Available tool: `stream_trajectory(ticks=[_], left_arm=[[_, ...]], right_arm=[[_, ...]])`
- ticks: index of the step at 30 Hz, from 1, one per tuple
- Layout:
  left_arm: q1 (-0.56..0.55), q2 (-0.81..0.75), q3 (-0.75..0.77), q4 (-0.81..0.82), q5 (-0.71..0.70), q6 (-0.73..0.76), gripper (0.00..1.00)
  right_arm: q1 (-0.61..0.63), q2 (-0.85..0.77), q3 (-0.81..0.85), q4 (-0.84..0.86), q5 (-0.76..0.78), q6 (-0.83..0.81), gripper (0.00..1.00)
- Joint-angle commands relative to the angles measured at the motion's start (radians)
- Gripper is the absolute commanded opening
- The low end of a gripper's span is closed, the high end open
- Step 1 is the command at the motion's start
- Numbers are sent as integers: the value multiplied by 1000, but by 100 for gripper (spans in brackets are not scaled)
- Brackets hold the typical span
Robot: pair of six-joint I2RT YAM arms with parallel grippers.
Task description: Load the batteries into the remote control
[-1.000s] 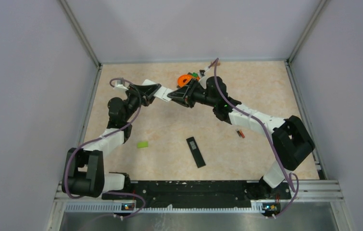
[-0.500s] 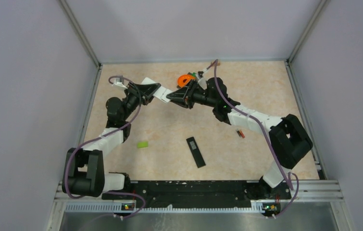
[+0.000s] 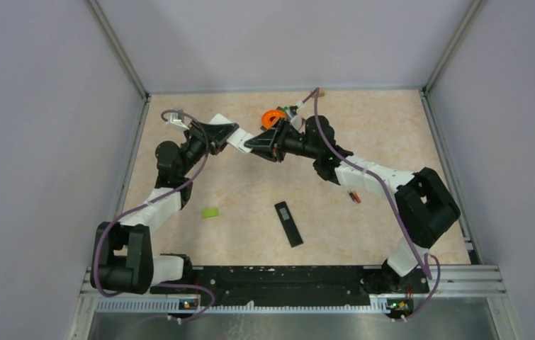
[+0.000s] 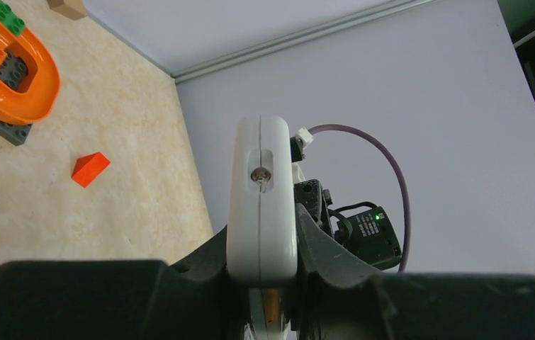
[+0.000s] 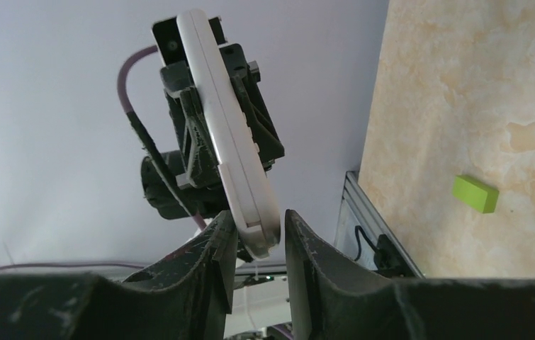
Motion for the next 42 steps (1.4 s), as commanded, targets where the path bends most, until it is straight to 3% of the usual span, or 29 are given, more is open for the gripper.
stream_trajectory(ticks=[1, 11, 15, 19, 22, 33, 42], left_arm=[[-27, -41, 53, -23, 45, 17, 0], [-35, -68, 31, -40, 52, 5, 0], [-35, -63, 32, -62, 48, -8, 0], [-35, -26, 49, -71, 93, -75, 0], [-35, -8, 57, -92, 110, -91, 0], [-33, 83, 141, -129, 263, -173, 0], [-33, 93, 151, -125, 289, -203, 0]], right_arm=[[23, -30, 2, -25, 9, -102, 35], [23, -66, -23, -43, 124, -199, 47], [13, -65, -15, -2, 88, -206, 44], [2, -27, 4, 53, -18, -176, 32], [1, 2, 21, 58, -83, -159, 27], [-17, 33, 106, -64, -178, -283, 30], [-17, 76, 151, -99, -162, -306, 36]])
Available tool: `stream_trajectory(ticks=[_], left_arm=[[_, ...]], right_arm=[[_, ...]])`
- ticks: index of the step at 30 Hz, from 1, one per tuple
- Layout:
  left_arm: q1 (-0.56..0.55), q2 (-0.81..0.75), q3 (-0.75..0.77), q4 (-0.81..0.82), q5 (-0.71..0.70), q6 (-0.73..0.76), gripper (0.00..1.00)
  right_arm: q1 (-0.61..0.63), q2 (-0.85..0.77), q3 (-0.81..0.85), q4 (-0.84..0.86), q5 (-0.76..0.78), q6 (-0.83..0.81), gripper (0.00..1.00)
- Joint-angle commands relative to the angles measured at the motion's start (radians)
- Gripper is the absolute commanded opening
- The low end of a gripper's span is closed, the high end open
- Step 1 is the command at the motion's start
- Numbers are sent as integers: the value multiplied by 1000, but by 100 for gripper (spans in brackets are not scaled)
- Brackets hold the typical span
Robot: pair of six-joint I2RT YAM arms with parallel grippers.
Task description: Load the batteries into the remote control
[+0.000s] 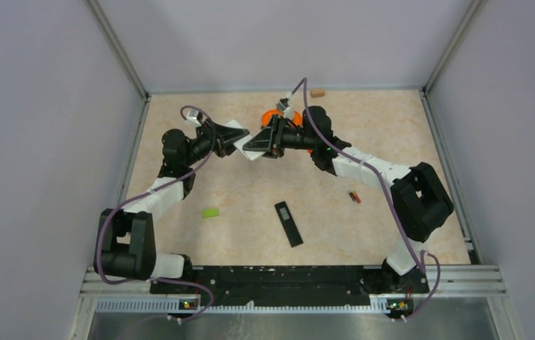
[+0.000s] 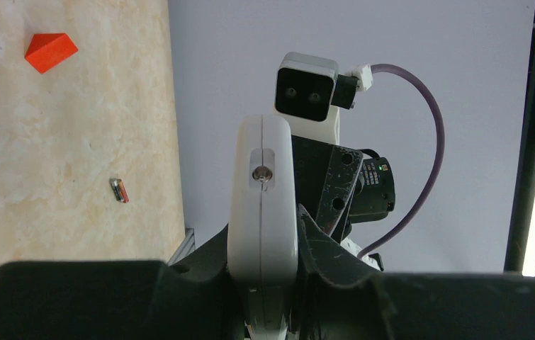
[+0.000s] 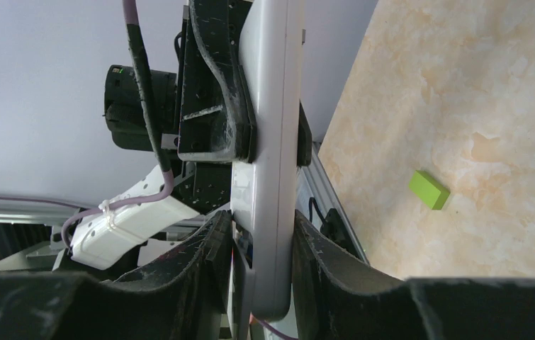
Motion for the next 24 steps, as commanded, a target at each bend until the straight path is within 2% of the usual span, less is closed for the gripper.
stream_trajectory(ticks=[1, 7, 19, 24], left_arm=[[-21, 9, 41, 72, 76, -63, 0], [-21, 28, 27, 158, 97, -157, 0], [-15, 69, -16, 181, 72, -177, 0], [-12, 80, -33, 202, 54, -179, 0]], right_arm=[[13, 26, 48, -2, 20, -52, 37], [13, 37, 28, 67, 46, -33, 38], [12, 15, 36, 66, 58, 21, 44], [10, 5, 20, 86, 57, 50, 53]])
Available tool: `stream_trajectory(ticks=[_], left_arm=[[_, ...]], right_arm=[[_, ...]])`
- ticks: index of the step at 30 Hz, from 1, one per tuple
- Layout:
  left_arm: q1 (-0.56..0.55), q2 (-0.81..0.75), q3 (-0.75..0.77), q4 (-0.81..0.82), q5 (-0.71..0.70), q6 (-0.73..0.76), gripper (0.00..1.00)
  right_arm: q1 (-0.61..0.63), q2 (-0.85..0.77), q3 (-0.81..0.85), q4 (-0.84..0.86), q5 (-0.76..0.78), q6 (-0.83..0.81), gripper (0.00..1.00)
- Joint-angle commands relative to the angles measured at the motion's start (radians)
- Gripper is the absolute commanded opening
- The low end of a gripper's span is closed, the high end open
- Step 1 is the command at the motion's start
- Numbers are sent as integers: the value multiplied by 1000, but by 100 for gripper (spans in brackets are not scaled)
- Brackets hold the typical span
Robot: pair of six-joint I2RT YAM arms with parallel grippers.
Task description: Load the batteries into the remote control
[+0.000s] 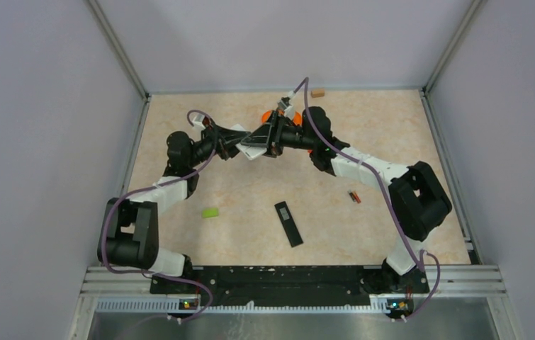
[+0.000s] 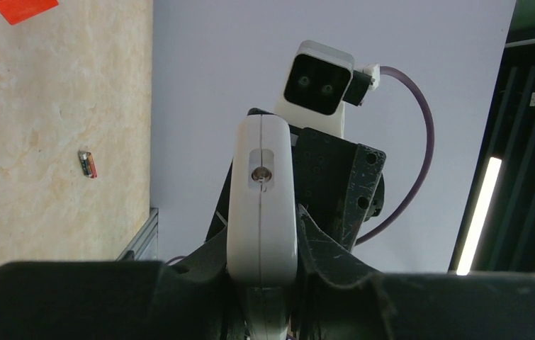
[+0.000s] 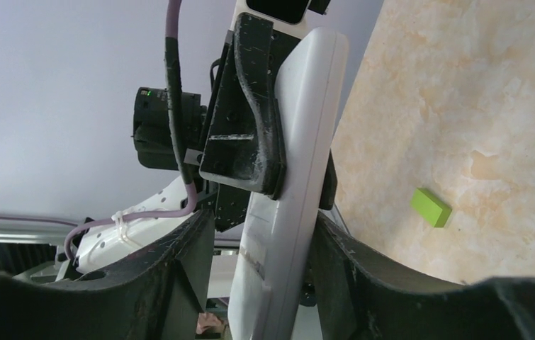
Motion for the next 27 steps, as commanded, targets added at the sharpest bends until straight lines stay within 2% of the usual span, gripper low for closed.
stream_trajectory(ticks=[1, 6, 10, 12, 17, 23, 27], left_arm=[[1, 8, -19, 114, -3, -11, 0], [5, 12, -23, 130, -28, 17, 0], [8, 9, -33, 157, -55, 36, 0], [8, 8, -37, 174, -67, 44, 0], [8, 15, -39, 209, -87, 56, 0], [8, 31, -40, 238, -87, 49, 0], [8, 33, -46, 258, -89, 45, 0]], right_arm=[[4, -19, 9, 52, 9, 29, 56], [3, -45, -13, 77, 17, 38, 66], [-2, -80, -70, 78, 44, 58, 68], [-4, -107, -112, 88, 79, 72, 68], [-4, -153, -214, 270, 135, 142, 68], [-4, -155, -237, 316, 158, 166, 68], [-7, -144, -243, 297, 178, 185, 56]])
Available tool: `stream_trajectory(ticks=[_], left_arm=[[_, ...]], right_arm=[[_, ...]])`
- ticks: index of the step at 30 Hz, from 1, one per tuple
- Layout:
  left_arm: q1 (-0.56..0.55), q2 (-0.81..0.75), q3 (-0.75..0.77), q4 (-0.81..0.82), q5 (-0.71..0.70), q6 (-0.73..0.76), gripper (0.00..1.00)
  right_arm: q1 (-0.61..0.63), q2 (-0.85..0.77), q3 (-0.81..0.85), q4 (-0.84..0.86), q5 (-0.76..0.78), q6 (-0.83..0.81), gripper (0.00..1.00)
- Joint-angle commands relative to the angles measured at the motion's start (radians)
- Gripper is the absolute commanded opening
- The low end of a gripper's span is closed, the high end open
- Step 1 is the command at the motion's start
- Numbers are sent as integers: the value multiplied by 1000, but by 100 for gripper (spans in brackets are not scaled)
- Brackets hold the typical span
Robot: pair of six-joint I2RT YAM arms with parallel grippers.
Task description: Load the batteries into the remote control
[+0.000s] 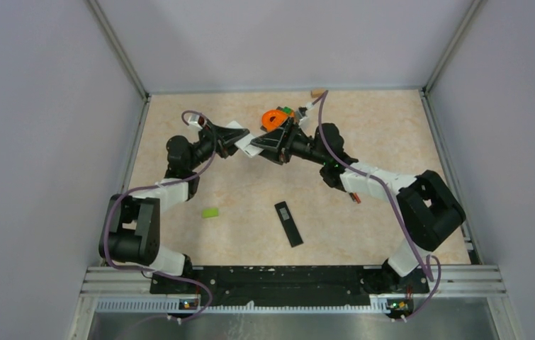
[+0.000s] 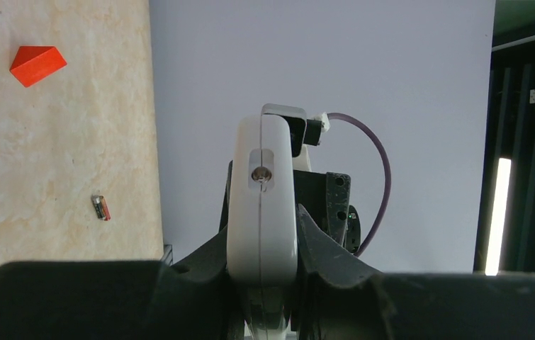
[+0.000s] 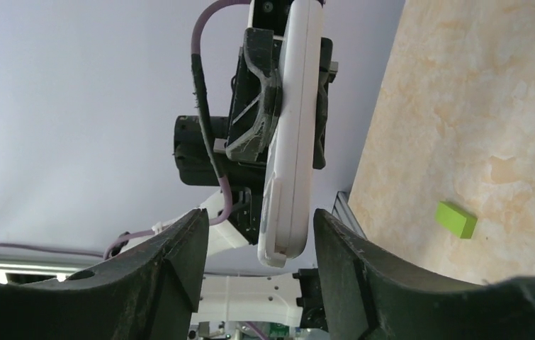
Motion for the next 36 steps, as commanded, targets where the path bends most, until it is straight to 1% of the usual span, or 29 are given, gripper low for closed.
stream_trajectory(ticks=[1, 3, 4, 7, 15, 25, 30, 32, 36], left_arm=[[4, -3, -7, 116, 1, 5, 0], [4, -6, -11, 130, -7, -8, 0], [2, -5, -14, 146, -16, -22, 0], [2, -3, -3, 177, -23, -38, 0], [1, 6, 14, 193, -18, -50, 0], [1, 18, 57, 202, 44, 13, 0], [-29, 5, 62, 177, 1, 40, 0], [-43, 2, 59, 172, -20, 54, 0], [-54, -11, 36, 196, -62, 60, 0]], right_arm=[[-6, -31, -6, 50, 38, 35, 51], [-6, -18, -5, 49, 30, 48, 38], [-6, -13, -8, 49, 29, 54, 36], [-6, -6, -14, 56, 26, 68, 29], [-6, 26, -6, 107, -35, 114, 16], [-6, 52, 22, 15, -181, 84, 13], [-2, 56, 20, -13, -151, 44, 14], [9, 65, 43, -40, -130, 15, 15], [28, 60, 50, -82, -73, -35, 15]])
